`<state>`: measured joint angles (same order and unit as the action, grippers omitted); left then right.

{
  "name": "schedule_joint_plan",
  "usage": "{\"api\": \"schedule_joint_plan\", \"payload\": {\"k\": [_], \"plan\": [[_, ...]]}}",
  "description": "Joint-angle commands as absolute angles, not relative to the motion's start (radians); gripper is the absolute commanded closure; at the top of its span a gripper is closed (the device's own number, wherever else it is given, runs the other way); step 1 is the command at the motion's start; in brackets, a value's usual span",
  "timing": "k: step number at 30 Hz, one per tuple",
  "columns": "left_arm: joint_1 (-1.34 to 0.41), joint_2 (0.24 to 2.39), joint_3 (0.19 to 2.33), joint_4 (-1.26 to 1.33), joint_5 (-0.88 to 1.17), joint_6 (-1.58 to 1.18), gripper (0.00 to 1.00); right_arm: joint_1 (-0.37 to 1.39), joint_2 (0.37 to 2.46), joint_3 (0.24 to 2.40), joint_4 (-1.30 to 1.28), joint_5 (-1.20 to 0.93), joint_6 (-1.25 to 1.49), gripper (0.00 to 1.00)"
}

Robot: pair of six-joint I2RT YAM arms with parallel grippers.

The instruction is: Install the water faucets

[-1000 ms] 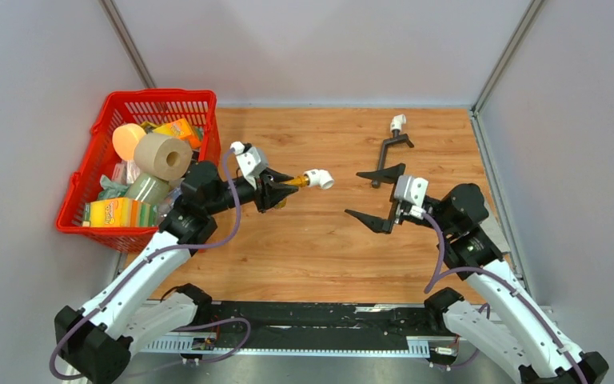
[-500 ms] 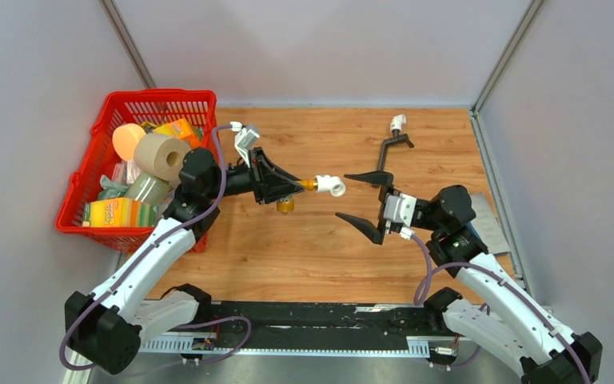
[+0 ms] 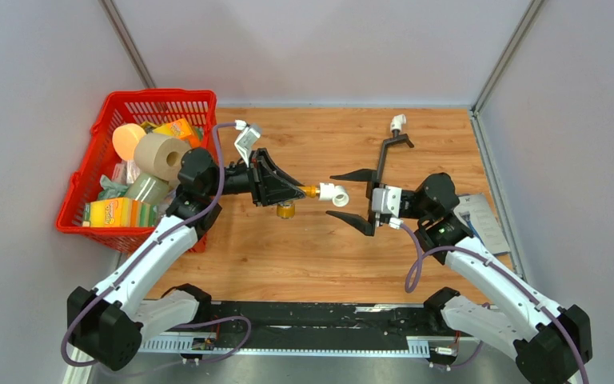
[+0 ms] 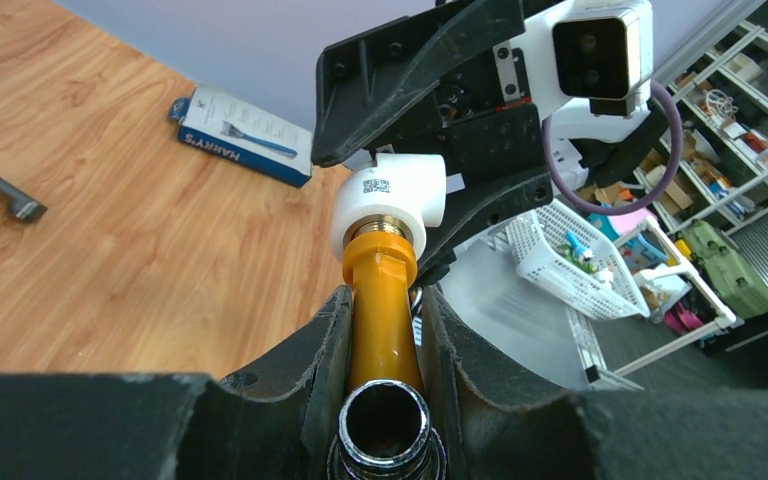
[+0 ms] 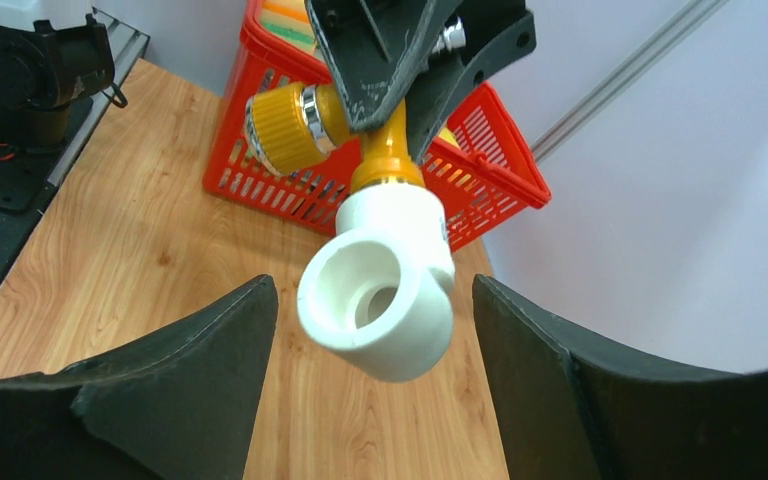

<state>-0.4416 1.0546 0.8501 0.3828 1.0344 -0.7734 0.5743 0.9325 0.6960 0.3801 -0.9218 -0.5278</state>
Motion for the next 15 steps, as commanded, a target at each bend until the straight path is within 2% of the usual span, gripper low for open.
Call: {"api": "schedule_joint_plan", "payload": {"k": [1, 6, 15], "plan": [[-0.437, 1.061, 0.900, 0.448, 1.066, -0.799, 1.00, 0.584, 0.940, 0.762, 0.442, -0.996, -0.514, 0.25], [-0.437, 1.066, 0.908, 0.471, 1.081, -0.825, 1.00, 0.584, 0.950, 0.779, 0.433, -1.017, -0.500, 0.36], [-0.439, 1.059, 0.923, 0.471, 1.140, -0.767, 1.00, 0.586, 1.015, 0.853, 0.364, -1.052, -0.393, 0.73]]}}
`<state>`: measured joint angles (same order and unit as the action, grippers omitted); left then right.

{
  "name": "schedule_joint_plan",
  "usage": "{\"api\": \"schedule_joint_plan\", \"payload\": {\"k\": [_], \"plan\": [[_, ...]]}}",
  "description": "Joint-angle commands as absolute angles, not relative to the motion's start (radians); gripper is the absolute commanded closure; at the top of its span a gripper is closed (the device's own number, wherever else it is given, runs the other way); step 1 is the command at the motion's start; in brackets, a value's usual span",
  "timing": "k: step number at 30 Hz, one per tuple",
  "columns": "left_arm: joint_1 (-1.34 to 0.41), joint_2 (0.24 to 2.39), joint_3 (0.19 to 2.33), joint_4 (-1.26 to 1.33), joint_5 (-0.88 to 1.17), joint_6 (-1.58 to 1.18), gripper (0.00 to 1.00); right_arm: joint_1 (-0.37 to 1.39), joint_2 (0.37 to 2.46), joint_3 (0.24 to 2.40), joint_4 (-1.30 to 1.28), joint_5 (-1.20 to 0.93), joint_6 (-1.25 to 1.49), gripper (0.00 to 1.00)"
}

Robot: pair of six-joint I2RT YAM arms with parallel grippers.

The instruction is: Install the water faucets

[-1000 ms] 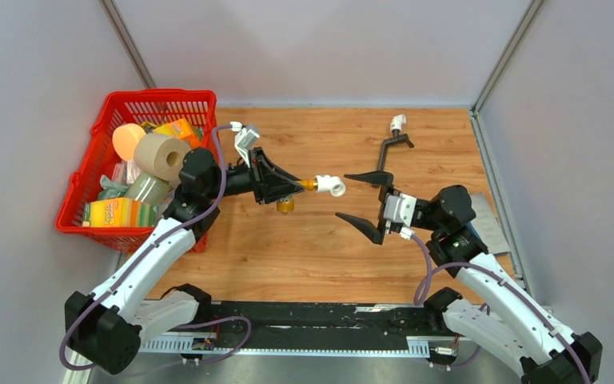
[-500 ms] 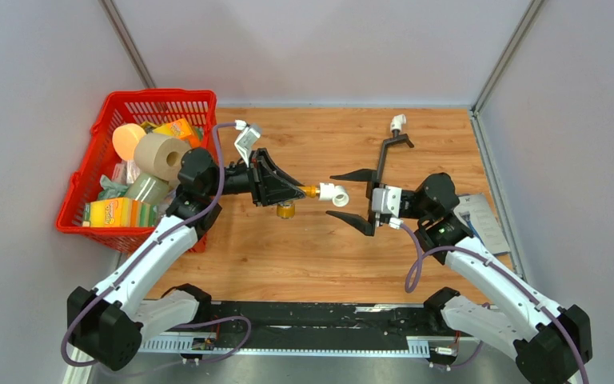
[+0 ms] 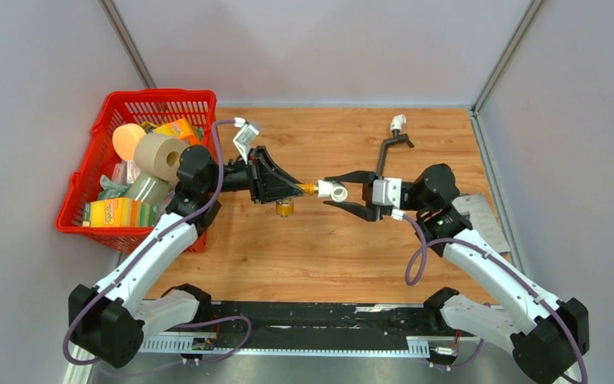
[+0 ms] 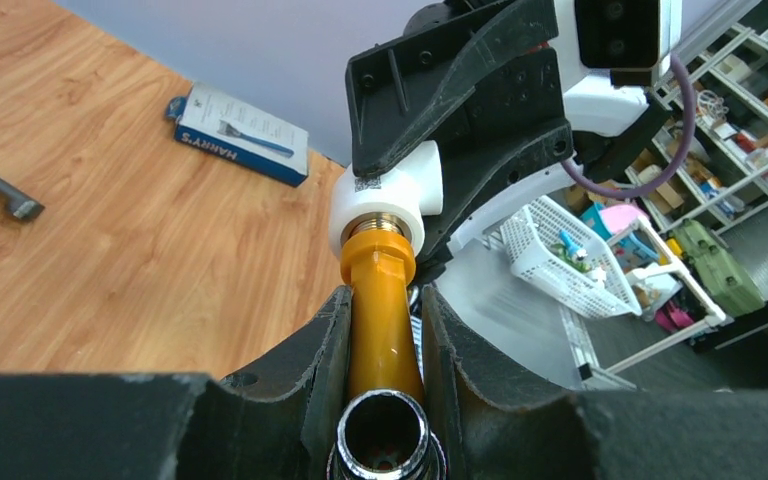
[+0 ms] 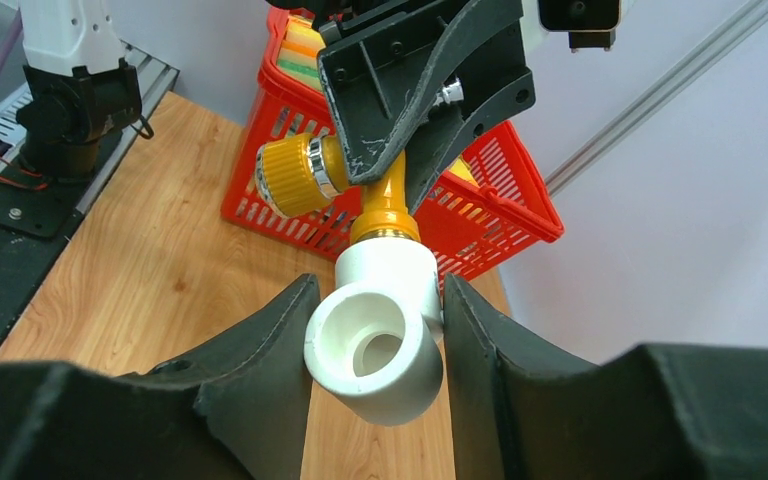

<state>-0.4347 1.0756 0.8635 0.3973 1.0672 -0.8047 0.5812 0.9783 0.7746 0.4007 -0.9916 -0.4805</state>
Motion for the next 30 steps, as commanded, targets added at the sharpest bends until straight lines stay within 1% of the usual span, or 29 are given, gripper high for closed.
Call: {"api": "schedule_joint_plan", "payload": {"k": [1, 2, 3, 4, 5, 8, 10, 12, 14, 18, 24, 26, 27, 28, 29, 30], "plan": [[-0.439, 1.049, 0.936, 0.416, 1.141, -0.696, 1.00, 0.586, 1.032, 0.873, 0.344, -1.046, -0.346, 0.76], [-0.440, 1.037, 0.943, 0.370, 1.141, -0.627, 1.00, 0.586, 1.057, 0.902, 0.327, -1.036, -0.287, 0.80], [-0.440, 1.026, 0.966, 0.241, 1.138, -0.477, 1.00, 0.584, 1.080, 0.931, 0.304, -1.034, -0.231, 0.86], [-0.443, 1.006, 0.974, 0.169, 1.120, -0.413, 1.00, 0.584, 1.106, 0.958, 0.282, -1.043, -0.192, 0.94], [-0.445, 0.999, 0.989, 0.064, 1.111, -0.282, 1.00, 0.584, 1.132, 0.982, 0.270, -1.054, -0.142, 1.00], [-0.449, 0.950, 0.989, -0.033, 1.092, -0.131, 1.00, 0.584, 1.186, 1.026, 0.268, -1.054, -0.005, 1.00], [-0.460, 0.915, 0.964, -0.043, 1.068, -0.045, 1.00, 0.584, 1.216, 1.045, 0.268, -1.048, 0.099, 1.00], [-0.480, 0.873, 0.927, -0.052, 1.016, 0.119, 1.00, 0.583, 1.232, 1.063, 0.273, -1.045, 0.190, 1.00], [-0.497, 0.827, 0.879, -0.029, 0.985, 0.222, 1.00, 0.583, 1.247, 1.078, 0.276, -1.046, 0.263, 1.00], [-0.520, 0.749, 0.790, 0.035, 0.930, 0.400, 1.00, 0.580, 1.296, 1.118, 0.268, -1.045, 0.431, 1.00], [-0.597, 0.666, 0.747, -0.035, 0.784, 0.627, 1.00, 0.554, 1.443, 1.202, 0.212, -1.097, 0.705, 1.00], [-0.630, 0.650, 0.747, -0.061, 0.727, 0.672, 1.00, 0.552, 1.480, 1.216, 0.199, -1.106, 0.730, 1.00], [-0.646, 0.640, 0.739, -0.072, 0.704, 0.681, 1.00, 0.554, 1.482, 1.218, 0.186, -1.086, 0.724, 0.99], [-0.652, 0.634, 0.736, -0.072, 0.692, 0.693, 1.00, 0.551, 1.479, 1.218, 0.175, -1.063, 0.713, 0.94], [-0.656, 0.626, 0.729, -0.071, 0.683, 0.695, 1.00, 0.548, 1.476, 1.219, 0.164, -1.039, 0.704, 0.86], [-0.658, 0.618, 0.726, -0.071, 0.684, 0.690, 1.00, 0.543, 1.471, 1.224, 0.160, -1.026, 0.693, 0.82]]}}
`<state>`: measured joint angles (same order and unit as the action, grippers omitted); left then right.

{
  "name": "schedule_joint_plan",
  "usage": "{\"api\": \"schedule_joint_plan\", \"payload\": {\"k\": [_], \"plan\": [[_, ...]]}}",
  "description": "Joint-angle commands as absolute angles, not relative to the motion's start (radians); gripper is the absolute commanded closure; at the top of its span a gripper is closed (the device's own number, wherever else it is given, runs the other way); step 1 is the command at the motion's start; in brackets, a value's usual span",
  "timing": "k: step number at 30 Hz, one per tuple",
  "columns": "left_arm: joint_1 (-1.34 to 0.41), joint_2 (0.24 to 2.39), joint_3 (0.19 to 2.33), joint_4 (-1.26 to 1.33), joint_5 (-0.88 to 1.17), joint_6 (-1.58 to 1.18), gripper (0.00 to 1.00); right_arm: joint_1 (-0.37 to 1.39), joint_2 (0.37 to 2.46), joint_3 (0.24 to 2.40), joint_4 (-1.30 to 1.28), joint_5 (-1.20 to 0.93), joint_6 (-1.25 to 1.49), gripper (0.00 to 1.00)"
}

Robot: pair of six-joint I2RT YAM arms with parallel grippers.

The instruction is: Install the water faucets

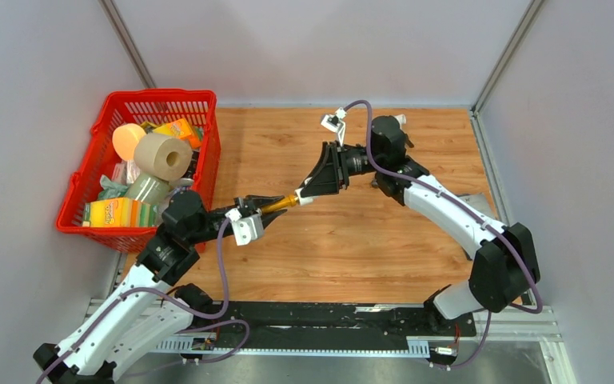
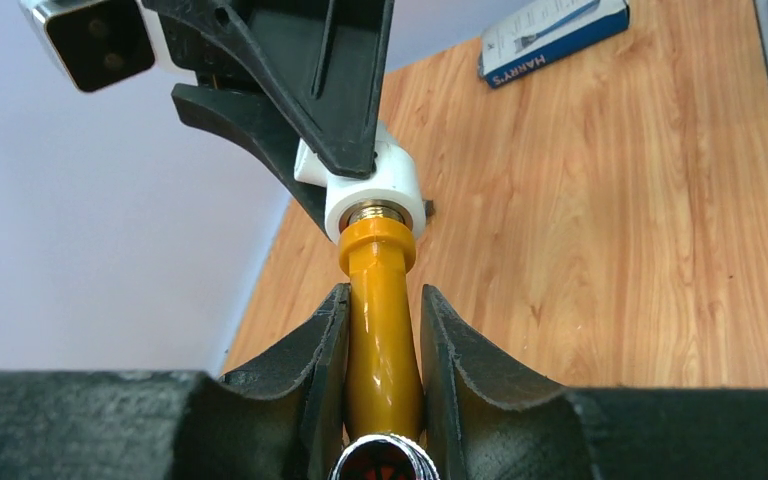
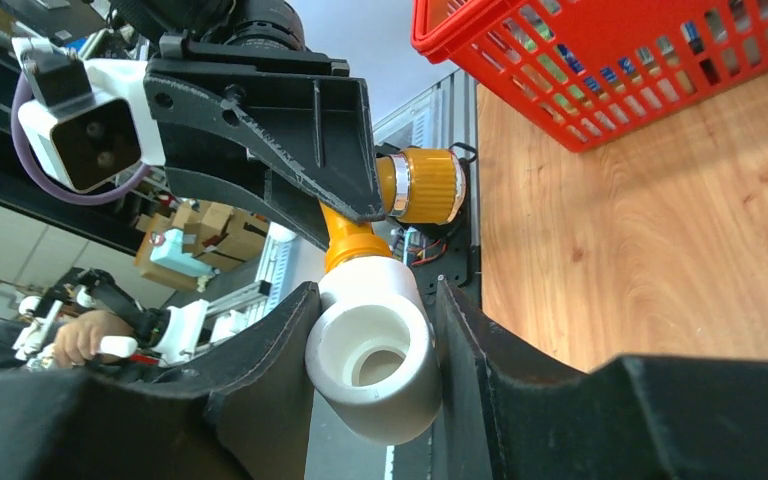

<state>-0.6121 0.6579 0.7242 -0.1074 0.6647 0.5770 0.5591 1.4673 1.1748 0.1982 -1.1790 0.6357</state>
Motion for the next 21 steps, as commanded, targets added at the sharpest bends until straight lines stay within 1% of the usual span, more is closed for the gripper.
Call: {"api": "schedule_joint_plan", "payload": {"k": [1, 4, 6, 10, 15, 18, 21], "plan": [[-0.658, 0.615, 0.718, -0.064, 0.684, 0.675, 1.00, 0.540, 1.465, 1.227, 0.155, -1.017, 0.681, 0.77], [-0.658, 0.592, 0.695, -0.025, 0.699, 0.609, 1.00, 0.514, 1.436, 1.224, 0.141, -0.954, 0.611, 0.65], [-0.658, 0.578, 0.680, -0.006, 0.710, 0.554, 1.00, 0.500, 1.396, 1.209, 0.141, -0.914, 0.543, 0.51], [-0.658, 0.558, 0.657, 0.092, 0.723, 0.419, 1.00, 0.485, 1.315, 1.190, 0.141, -0.842, 0.399, 0.39], [-0.658, 0.569, 0.650, 0.155, 0.635, 0.209, 1.00, 0.483, 1.182, 1.131, 0.143, -0.740, 0.154, 0.30], [-0.657, 0.612, 0.672, 0.163, 0.589, 0.089, 1.00, 0.483, 1.094, 1.048, 0.152, -0.762, -0.022, 0.26], [-0.652, 0.666, 0.707, 0.175, 0.586, -0.053, 1.00, 0.486, 0.996, 0.944, 0.190, -0.834, -0.167, 0.25]]}}
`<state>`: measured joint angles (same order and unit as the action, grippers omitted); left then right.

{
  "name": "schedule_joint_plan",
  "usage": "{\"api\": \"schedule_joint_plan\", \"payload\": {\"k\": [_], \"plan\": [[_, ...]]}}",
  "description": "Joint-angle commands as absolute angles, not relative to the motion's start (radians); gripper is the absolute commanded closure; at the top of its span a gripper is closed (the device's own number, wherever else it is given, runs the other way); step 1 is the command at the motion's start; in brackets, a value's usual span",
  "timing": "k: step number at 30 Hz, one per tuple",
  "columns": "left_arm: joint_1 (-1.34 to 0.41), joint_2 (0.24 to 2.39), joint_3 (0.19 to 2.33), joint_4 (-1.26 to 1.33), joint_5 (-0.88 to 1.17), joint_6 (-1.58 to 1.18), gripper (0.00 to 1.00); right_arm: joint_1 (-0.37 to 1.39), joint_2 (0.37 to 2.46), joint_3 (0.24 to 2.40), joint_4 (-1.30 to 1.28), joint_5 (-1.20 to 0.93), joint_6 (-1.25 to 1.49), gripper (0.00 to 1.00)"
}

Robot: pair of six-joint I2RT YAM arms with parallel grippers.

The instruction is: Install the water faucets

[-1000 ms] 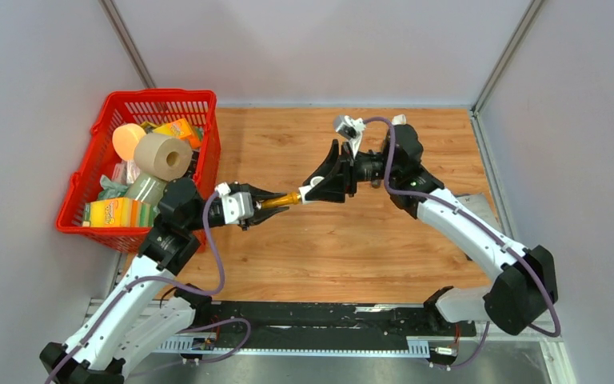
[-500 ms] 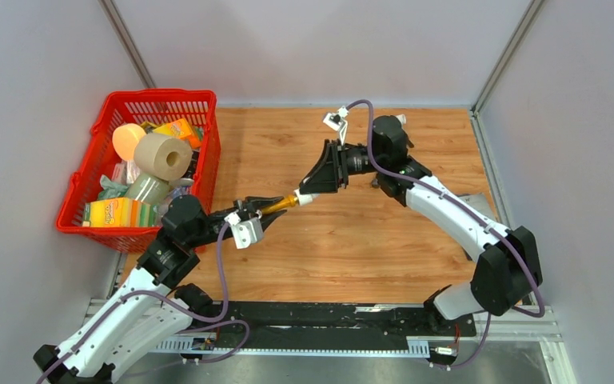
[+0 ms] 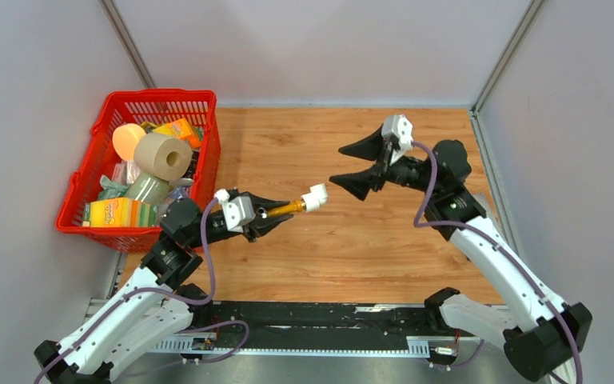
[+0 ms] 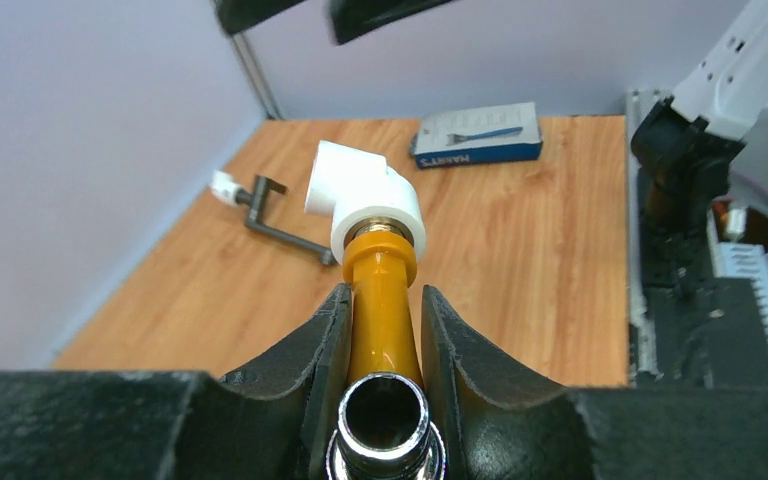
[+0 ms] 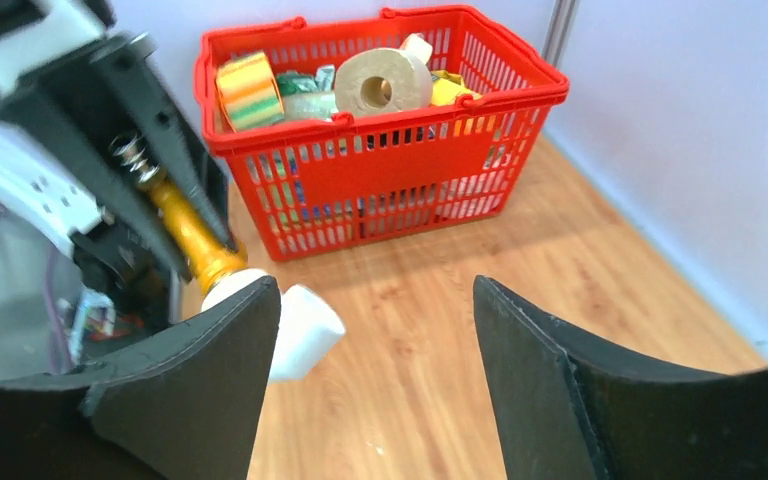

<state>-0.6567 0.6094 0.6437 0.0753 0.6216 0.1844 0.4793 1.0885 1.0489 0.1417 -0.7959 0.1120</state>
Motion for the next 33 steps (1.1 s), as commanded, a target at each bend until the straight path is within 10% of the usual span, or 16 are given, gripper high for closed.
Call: {"api": "schedule_joint_plan", "payload": {"k": [1, 24, 33], "plan": [[-0.638, 0.695, 0.719, 0.198, 0.615, -0.119, 1.00, 0.491, 0.964, 0.912, 0.208, -0.865, -0.217, 0.24], [-0.476, 0.989, 0.796, 0.627, 1.040, -0.828, 1.00, 0.653, 0.836, 0.677, 0.360, -0.862, -0.620, 0.18], [-0.477, 1.028, 0.816, 0.664, 1.060, -0.861, 1.00, 0.699, 0.890, 0.678, 0.425, -0.865, -0.559, 0.43]]}}
